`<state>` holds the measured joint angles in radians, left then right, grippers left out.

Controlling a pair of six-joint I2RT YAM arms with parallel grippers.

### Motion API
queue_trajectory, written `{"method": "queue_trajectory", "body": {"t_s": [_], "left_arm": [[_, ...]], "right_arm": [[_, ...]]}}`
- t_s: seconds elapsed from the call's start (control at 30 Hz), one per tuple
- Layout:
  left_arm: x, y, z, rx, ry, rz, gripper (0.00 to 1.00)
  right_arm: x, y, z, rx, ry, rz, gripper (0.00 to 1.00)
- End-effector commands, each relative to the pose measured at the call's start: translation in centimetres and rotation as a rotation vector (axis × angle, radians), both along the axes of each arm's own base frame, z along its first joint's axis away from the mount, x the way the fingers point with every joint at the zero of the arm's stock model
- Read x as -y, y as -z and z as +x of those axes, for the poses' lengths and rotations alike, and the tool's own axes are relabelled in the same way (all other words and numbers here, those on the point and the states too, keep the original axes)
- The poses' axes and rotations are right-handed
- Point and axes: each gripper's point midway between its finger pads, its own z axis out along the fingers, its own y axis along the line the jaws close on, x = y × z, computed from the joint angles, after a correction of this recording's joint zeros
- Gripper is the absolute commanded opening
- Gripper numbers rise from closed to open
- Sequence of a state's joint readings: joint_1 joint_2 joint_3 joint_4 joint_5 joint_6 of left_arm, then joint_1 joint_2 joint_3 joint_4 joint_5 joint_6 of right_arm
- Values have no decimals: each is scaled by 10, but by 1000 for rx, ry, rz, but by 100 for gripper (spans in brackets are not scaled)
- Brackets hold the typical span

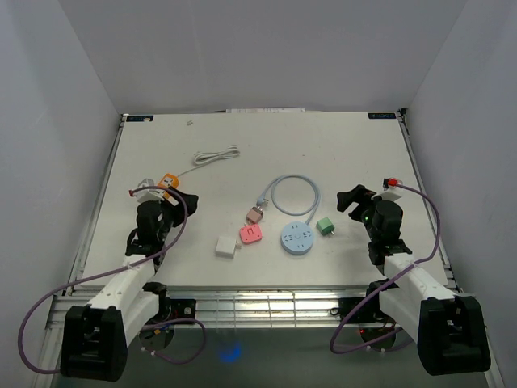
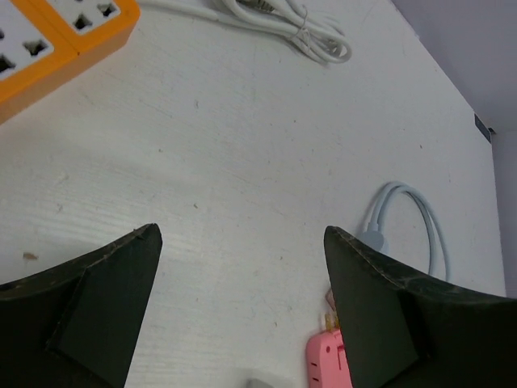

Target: Insert the plug

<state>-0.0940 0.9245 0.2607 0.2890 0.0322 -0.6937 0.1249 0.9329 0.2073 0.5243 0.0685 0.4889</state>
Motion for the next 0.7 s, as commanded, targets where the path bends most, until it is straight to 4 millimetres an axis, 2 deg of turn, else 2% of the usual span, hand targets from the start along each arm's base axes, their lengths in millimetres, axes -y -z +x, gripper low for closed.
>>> {"method": "queue_trajectory", "body": {"t_s": [0.0, 0.13, 0.17, 0.23, 0.27, 0.43, 0.67], "left_arm": [[0, 7, -18, -115, -67, -119, 90], [3, 14, -35, -205, -98, -186, 90], [3, 6, -34, -202, -106, -194, 91], [-3, 6, -41, -249, -161, -207, 93], [-5, -4, -39, -249, -180, -222, 93], [-14, 9, -57, -471, -365, -311, 95], [-8, -11, -63, -564, -362, -320, 98]], "right_arm": [[-5, -18, 7, 56, -28, 2, 89], [-6, -19, 7, 57, -33, 1, 89], [-7, -19, 7, 57, -37, 4, 89], [-7, -18, 7, 54, -36, 3, 89], [-6, -19, 7, 56, -35, 1, 89], [-7, -17, 7, 50, -36, 1, 89], [-5, -18, 8, 50, -27, -1, 89]]}}
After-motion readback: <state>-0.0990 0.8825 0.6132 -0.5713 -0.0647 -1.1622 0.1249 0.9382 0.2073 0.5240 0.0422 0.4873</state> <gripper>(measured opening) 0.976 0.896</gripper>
